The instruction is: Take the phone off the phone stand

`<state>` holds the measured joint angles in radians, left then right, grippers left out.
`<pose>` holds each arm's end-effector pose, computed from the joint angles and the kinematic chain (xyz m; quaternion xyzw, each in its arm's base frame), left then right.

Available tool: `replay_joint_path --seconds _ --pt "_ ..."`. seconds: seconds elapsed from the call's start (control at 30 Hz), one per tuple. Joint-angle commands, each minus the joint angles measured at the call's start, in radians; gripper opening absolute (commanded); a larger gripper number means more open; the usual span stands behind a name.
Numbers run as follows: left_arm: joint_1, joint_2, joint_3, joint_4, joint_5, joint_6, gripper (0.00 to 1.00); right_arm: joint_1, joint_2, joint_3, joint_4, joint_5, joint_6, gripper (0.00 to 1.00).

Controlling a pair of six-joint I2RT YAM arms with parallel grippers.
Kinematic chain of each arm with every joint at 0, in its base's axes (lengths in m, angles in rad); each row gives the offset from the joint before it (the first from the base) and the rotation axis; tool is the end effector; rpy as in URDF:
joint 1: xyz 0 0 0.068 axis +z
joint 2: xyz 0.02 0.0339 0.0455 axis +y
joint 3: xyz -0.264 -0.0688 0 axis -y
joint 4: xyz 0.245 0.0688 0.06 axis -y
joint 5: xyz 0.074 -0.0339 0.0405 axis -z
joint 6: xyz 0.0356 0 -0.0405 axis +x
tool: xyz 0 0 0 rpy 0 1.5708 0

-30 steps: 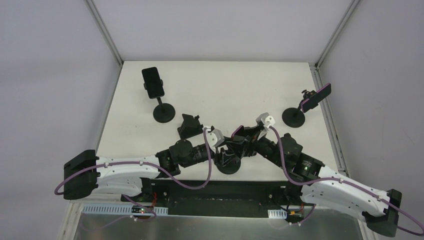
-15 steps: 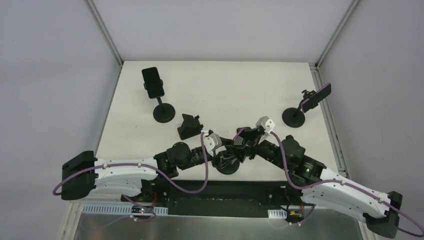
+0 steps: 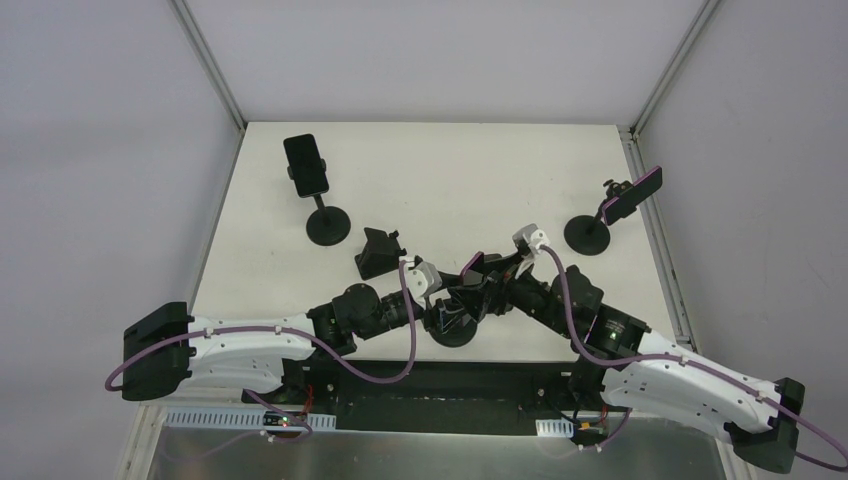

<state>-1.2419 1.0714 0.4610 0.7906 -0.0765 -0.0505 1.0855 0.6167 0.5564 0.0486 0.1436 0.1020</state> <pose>0.0789 -0.2229 0.2736 0.3349 0.5464 -0.4425 0.6273 0.0801 0.1409 0.3100 -0.2905 0.6492 0.3500 0.6097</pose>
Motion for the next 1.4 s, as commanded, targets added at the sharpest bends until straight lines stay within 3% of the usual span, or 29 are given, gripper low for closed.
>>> replay_joint_path --seconds 0.0,0.73,0.83,0.97,1.0,1.07,1.37 --pt "0.014 -0.017 -0.018 -0.006 -0.050 -0.021 0.00 0.006 0.002 0.046 0.003 0.054 0.092 0.94" --pt "0.015 -0.007 -0.013 -0.005 0.048 -0.002 0.00 0.005 0.048 0.069 0.040 -0.069 -0.096 0.97" --pt "0.015 -0.004 -0.012 -0.005 0.044 -0.002 0.00 0.005 0.057 0.069 0.043 -0.075 -0.096 0.88" --pt "0.014 -0.003 -0.009 -0.005 0.043 -0.002 0.00 0.007 0.068 0.062 0.047 -0.082 -0.093 0.53" --pt "0.015 -0.002 -0.009 -0.005 0.047 0.000 0.00 0.006 0.067 0.056 0.050 -0.077 -0.094 0.42" --pt "0.015 -0.004 -0.008 -0.005 0.071 0.007 0.00 0.006 0.060 0.044 0.057 -0.045 -0.096 0.02" --pt "0.014 0.000 -0.001 -0.005 0.254 0.034 0.00 -0.031 0.034 -0.041 0.130 0.066 -0.235 0.00"
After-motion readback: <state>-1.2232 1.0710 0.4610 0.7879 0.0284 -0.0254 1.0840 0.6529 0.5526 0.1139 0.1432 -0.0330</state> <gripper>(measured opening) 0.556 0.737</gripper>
